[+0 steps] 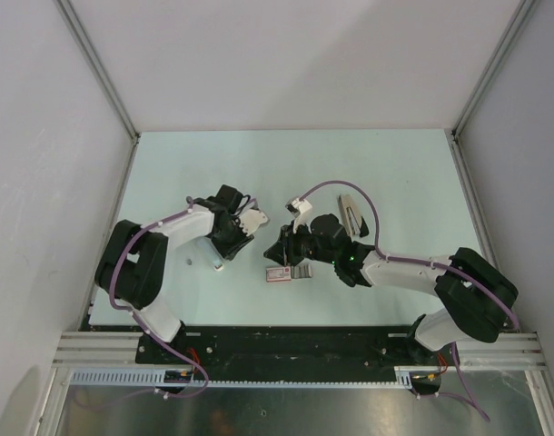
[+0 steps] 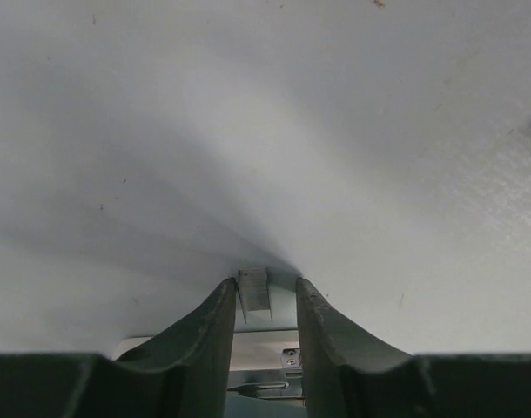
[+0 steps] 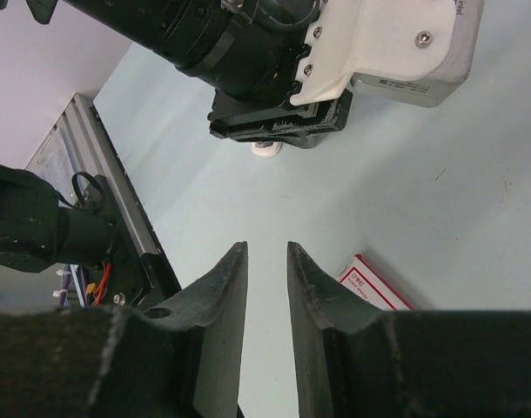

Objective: Unload the staples from the stapler

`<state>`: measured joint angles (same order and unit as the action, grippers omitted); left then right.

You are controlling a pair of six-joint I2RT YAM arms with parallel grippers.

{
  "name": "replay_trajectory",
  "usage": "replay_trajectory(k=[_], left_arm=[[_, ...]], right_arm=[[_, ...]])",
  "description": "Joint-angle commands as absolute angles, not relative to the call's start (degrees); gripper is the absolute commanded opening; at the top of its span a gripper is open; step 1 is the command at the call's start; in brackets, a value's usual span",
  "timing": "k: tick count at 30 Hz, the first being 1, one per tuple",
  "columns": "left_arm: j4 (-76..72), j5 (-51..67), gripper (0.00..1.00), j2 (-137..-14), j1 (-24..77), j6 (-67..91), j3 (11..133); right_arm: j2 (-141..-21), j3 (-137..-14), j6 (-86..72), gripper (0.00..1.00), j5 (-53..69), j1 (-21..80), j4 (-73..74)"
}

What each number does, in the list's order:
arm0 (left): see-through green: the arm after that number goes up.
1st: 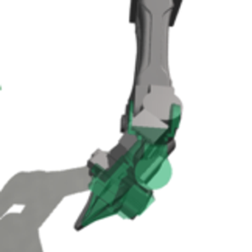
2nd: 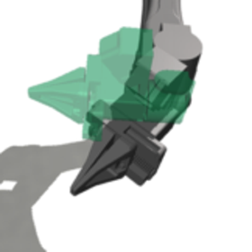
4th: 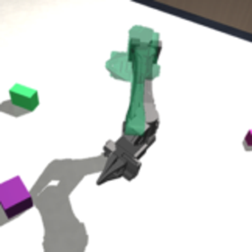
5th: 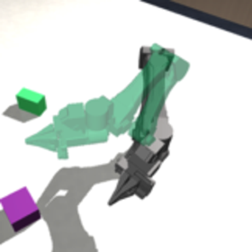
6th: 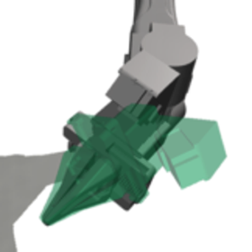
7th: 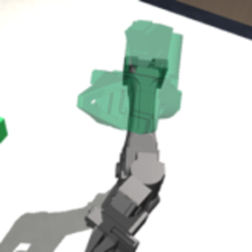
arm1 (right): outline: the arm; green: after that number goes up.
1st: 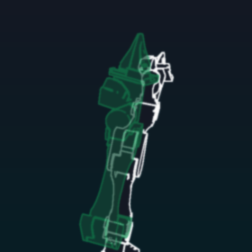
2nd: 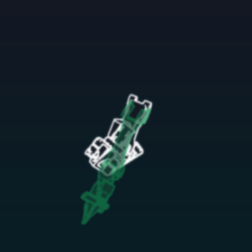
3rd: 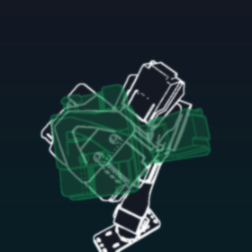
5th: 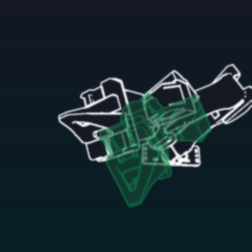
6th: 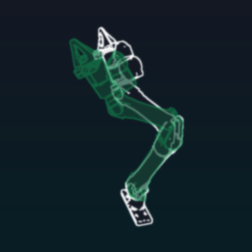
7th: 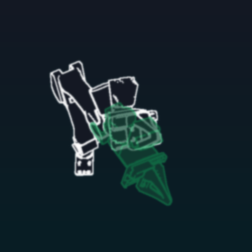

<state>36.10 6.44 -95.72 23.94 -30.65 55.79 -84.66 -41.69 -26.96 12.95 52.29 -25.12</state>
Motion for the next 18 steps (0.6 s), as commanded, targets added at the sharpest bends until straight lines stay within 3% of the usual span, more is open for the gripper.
replay_trajectory(k=[1, 7, 10, 13, 18], left_arm=[[35.33, 6.66, 0.37, -97.49, 24.35, -32.74, 56.31], [35.3, 7.13, 0.33, -98.26, 24.35, -32.67, 56.83], [35.3, 7.21, 0.23, -98.48, 24.37, -32.81, 56.41], [35.28, 7.28, 0.05, -98.32, 24.39, -32.66, 56.12], [35.59, 8.29, 0.0, -95.53, 24.35, -31.48, 57.1]], right_arm=[[-83.13, -41.71, -26.96, 0.29, 13.69, 52.47, -26.33], [-83.49, -41.68, -27.23, 0.28, 14.14, 52.54, -26.63], [-83.64, -41.73, -27.1, 0.28, 14.28, 52.55, -26.62], [-83.74, -41.75, -26.96, 0.27, 14.51, 52.52, -26.57], [-82.55, -41.74, -25.95, 0.34, 14.52, 52.45, -26.01]])
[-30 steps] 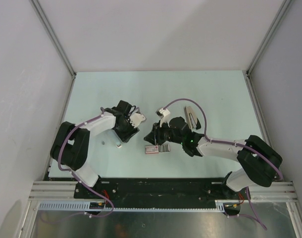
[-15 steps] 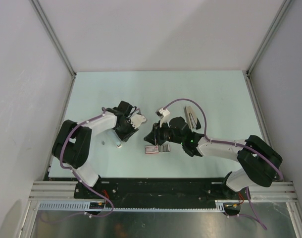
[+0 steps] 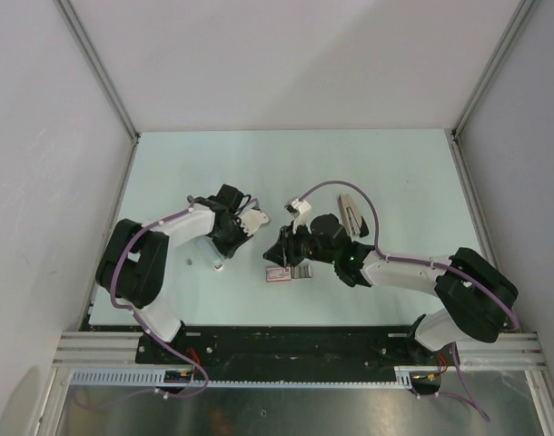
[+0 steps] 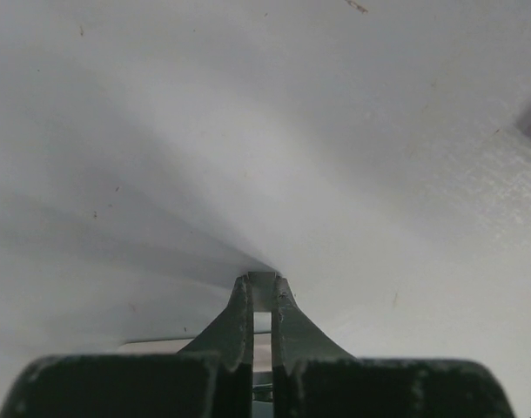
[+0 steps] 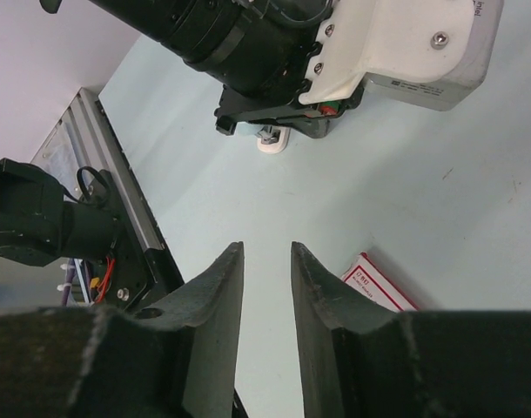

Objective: Unload the staples from the stapler

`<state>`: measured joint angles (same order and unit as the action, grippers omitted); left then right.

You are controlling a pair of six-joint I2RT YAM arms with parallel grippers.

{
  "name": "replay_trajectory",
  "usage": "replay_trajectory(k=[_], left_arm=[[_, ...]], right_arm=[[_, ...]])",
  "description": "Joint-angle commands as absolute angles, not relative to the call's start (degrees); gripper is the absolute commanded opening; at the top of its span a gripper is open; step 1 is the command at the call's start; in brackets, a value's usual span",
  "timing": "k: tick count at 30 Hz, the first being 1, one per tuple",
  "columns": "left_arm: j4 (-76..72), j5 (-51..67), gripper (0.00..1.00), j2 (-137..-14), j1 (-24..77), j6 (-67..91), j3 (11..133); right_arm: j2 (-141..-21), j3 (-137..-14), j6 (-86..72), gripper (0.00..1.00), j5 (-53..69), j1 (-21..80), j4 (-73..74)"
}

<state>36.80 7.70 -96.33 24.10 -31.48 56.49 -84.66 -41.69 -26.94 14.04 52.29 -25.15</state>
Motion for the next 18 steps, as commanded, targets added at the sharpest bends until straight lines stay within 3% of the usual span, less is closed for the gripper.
replay_trajectory(k=[1, 5, 7, 9, 11, 14, 16, 18], left_arm=[[36.12, 8.76, 0.0, -94.48, 24.35, -31.08, 57.86], [39.75, 13.24, 0.0, -89.14, 24.35, -27.56, 63.87], [41.05, 16.21, 0.0, -85.85, 24.41, -24.82, 68.06], [41.79, 18.8, 0.0, -82.81, 24.36, -22.03, 72.21], [42.24, 21.4, 0.0, -80.05, 24.35, -18.78, 76.04], [42.53, 26.32, 0.0, -76.52, 23.94, -15.05, 79.76], [42.54, 32.51, 0.0, -74.68, 22.73, -12.97, 80.8], [42.43, 42.14, 0.0, -73.53, 21.13, -10.84, 81.29]], right_arm=[[-81.92, -41.74, -25.77, 0.38, 14.47, 52.29, -25.75], [-80.8, -41.75, -29.14, 0.62, 18.1, 48.27, -25.7], [-81.97, -41.79, -34.29, 0.85, 21.47, 44.34, -27.1], [-83.57, -42.35, -37.77, 0.96, 25.6, 40.86, -28.29], [-82.46, -43.26, -37.19, 0.98, 22.86, 40.23, -25.51], [-75.31, -44.1, -28.2, 0.99, 6.68, 47.18, -18.96], [-70.66, -44.25, -27.88, 0.99, -6.35, 51.17, -15.86], [-67.96, -44.22, -27.21, 0.98, -8.53, 51.62, -14.97]])
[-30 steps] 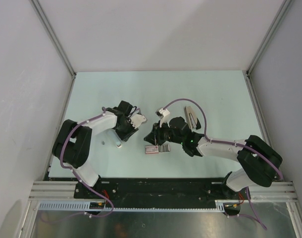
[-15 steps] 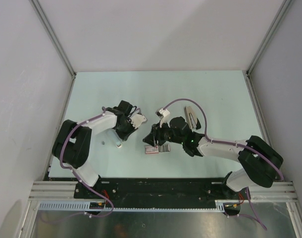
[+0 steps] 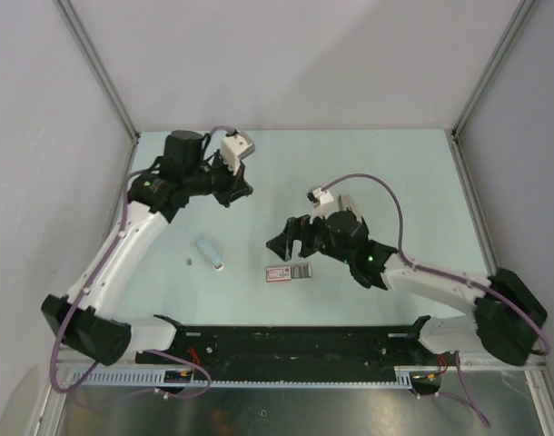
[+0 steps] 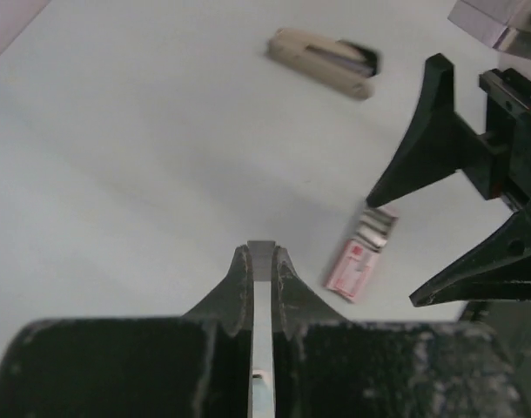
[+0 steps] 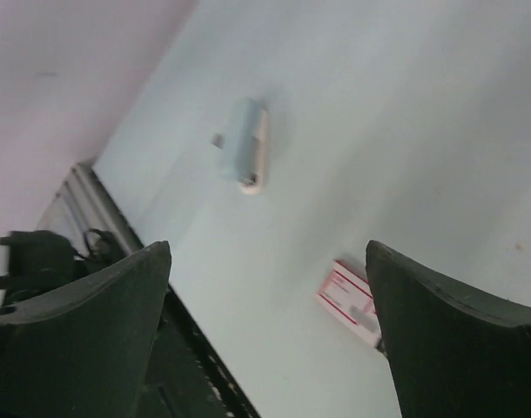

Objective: Unload the staples from the stapler

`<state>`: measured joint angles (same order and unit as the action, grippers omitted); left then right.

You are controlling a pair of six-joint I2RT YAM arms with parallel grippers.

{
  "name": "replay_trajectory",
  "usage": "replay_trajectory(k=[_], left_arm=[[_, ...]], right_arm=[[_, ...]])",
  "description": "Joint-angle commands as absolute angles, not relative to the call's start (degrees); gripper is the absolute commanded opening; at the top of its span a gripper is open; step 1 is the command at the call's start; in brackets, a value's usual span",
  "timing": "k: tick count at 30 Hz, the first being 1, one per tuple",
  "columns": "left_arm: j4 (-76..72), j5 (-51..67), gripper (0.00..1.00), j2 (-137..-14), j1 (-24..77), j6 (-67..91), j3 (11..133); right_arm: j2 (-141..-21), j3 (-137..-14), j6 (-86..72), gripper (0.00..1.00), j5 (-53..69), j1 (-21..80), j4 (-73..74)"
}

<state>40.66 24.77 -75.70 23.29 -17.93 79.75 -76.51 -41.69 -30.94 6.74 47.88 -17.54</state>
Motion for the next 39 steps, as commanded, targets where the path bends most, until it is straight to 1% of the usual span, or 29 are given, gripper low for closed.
replay_trajectory(k=[1, 3, 5, 7, 10, 14, 16, 19, 22, 29, 35, 39], left_arm=[[42.44, 46.21, 0.0, -73.33, 20.58, -9.47, 81.64], [42.38, 53.59, 0.0, -73.37, 19.82, -6.56, 82.26], [42.04, 60.88, 0.0, -73.87, 19.28, -3.86, 82.62], [41.05, 66.06, 0.0, -74.54, 19.12, -0.53, 83.25], [37.0, 70.28, 0.0, -75.18, 19.08, 5.97, 83.69], [22.74, 70.58, 0.0, -72.96, 19.07, 19.86, 81.01], [15.22, 69.28, 0.0, -71.19, 19.12, 26.02, 78.94], [8.76, 68.4, 0.0, -69.97, 19.15, 31.09, 76.81], [6.3, 68.26, 0.0, -68.95, 19.16, 32.95, 74.59], [3.32, 67.88, 0.0, -67.02, 19.25, 34.99, 70.39], [2.34, 67.35, 0.0, -66.17, 19.28, 35.15, 69.0], [2.06, 67.33, 0.0, -65.97, 19.25, 35.3, 68.76]], right_arm=[[-67.07, -44.21, -26.61, 0.94, -5.14, 50.86, -15.53], [-65.53, -44.25, -25.97, 0.83, 1.53, 50.2, -17.53], [-64.06, -44.29, -25.61, 0.76, 4.95, 50.83, -19.76], [-62.86, -44.29, -25.54, 0.73, 7.76, 51.42, -21.9], [-61.39, -44.3, -26.63, 0.73, 10.29, 52.1, -24.92], [-59.54, -44.27, -29.08, 0.75, 10.34, 53.28, -28.4], [-58.98, -44.29, -30.23, 0.73, 9.6, 53.62, -30.35], [-58.31, -44.3, -31.75, 0.7, 8.63, 53.69, -33.65], [-58.65, -44.56, -33.66, 0.67, 9.1, 53.38, -37.56], [-62.27, -46.81, -36.56, 0.57, 10.67, 52.36, -40.6], [-64.01, -47.32, -38.18, 0.53, 10.85, 51.54, -42.53], [-64.78, -47.4, -39.16, 0.48, 11.74, 50.89, -43.29]])
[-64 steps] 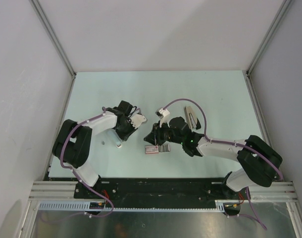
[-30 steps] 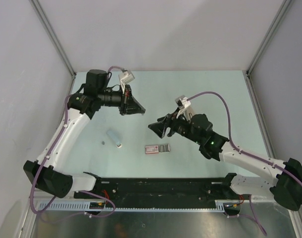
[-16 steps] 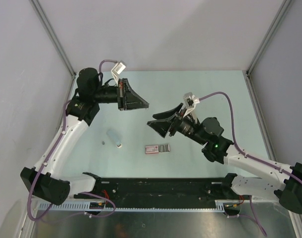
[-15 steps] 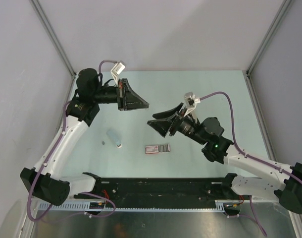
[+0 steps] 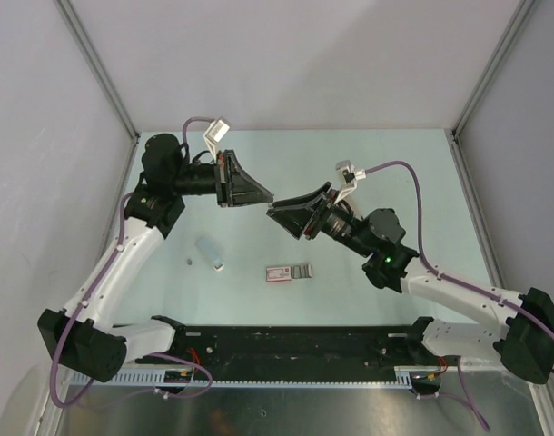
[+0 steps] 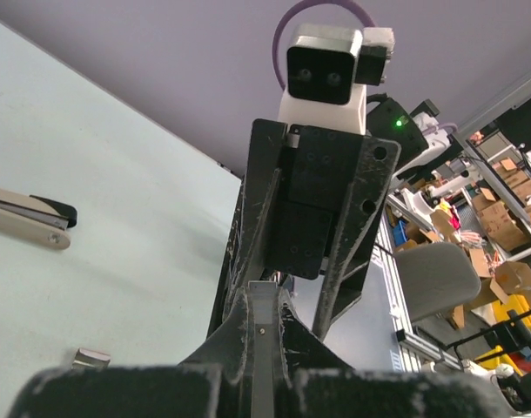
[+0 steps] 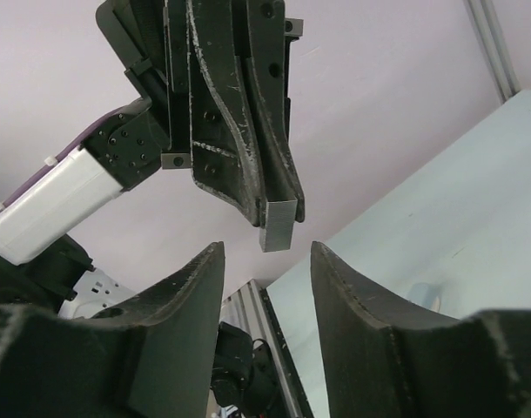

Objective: Unload the staples from the stapler

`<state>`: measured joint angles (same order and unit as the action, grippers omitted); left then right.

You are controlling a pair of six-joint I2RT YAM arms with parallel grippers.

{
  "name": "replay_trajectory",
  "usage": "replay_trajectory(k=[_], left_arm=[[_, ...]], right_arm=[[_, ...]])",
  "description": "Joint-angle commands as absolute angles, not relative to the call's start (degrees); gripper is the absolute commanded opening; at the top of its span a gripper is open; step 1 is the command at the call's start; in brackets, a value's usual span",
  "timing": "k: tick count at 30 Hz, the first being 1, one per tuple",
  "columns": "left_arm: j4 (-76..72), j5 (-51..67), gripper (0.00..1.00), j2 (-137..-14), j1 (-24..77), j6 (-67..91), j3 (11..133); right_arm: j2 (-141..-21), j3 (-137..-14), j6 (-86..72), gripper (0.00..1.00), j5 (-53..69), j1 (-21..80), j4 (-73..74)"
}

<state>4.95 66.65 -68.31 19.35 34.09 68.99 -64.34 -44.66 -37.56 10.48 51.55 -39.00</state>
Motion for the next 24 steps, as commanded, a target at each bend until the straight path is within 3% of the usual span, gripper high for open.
replay_trajectory(k=[1, 13, 24], left_arm=[[2.04, 67.33, 0.0, -65.9, 19.25, 35.32, 68.66], [1.76, 67.32, 0.0, -65.42, 19.25, 34.99, 67.69], [1.76, 67.1, 0.0, -64.73, 19.26, 34.23, 66.68]], right_arm=[[-65.0, -47.43, -39.4, 0.46, 11.93, 50.76, -43.48], [-67.51, -47.44, -42.31, 0.35, 14.13, 49.96, -48.01], [-68.38, -47.46, -42.82, 0.05, 16.49, 49.33, -49.51]])
